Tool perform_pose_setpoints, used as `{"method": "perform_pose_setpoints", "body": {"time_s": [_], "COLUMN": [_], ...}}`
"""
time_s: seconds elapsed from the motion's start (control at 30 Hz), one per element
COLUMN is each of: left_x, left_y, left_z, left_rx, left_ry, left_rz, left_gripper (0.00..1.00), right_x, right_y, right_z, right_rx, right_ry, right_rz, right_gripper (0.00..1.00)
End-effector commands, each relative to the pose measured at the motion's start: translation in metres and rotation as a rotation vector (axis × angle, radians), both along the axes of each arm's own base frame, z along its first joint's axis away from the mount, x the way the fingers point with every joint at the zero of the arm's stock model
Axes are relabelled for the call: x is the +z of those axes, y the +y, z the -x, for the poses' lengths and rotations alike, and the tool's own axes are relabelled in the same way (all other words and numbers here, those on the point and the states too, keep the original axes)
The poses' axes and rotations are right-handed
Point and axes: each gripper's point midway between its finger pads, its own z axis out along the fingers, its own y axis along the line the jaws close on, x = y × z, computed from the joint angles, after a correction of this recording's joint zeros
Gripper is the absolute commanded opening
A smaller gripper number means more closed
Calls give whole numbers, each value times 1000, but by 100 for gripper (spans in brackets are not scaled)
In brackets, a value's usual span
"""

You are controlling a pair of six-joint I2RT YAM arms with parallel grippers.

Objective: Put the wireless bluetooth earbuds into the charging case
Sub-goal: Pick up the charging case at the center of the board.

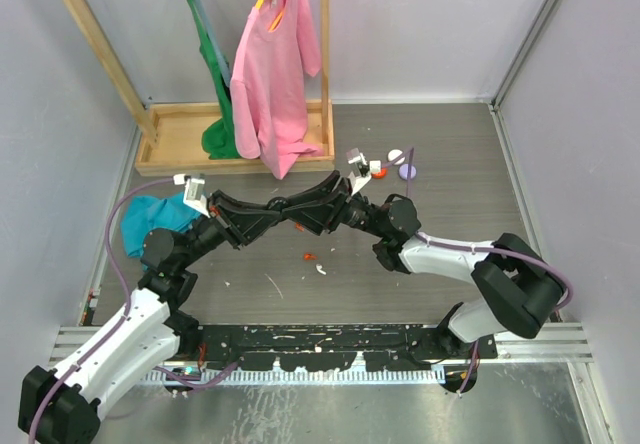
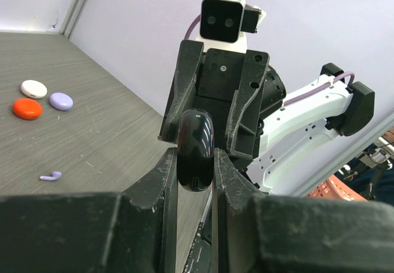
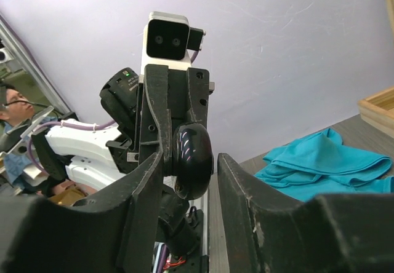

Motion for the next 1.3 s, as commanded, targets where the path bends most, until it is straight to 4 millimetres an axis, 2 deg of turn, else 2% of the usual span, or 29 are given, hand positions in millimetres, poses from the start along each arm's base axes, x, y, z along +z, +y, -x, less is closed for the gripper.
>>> {"method": "perform_pose_setpoints", "body": {"time_s": [0.0,0.13,0.2,0.3,0.47,0.6,0.93,1.27], "left_x": [29,27,24,19,10,8,12,8], "left_y": [1,0,0,1,4,5,-3,-15], "left_z": [11,10,10,8,7,10,20,21], "left_rx": [-21,-22,-19,-5,27,31,-56,-150], "left_ry": [-100,-96,-97,-97,-98,-120,-201,-251], "left_rz": [47,43,36,6,-58,-121,-253,-294], "left_gripper": [0,3,7,19,43,55,57,56], "right_x": [35,36,37,35,30,22,-4,-2], "right_y": [-4,-5,-6,-10,-16,-19,-26,-34], "right_z": [13,16,16,16,14,14,8,13], "right_rx": [47,55,59,66,88,92,78,99], "right_ry": [-88,-107,-122,-132,-147,-175,-264,-300], "right_rz": [-98,-97,-93,-79,-9,89,435,560], "right_gripper": [44,32,25,20,17,16,16,16]}}
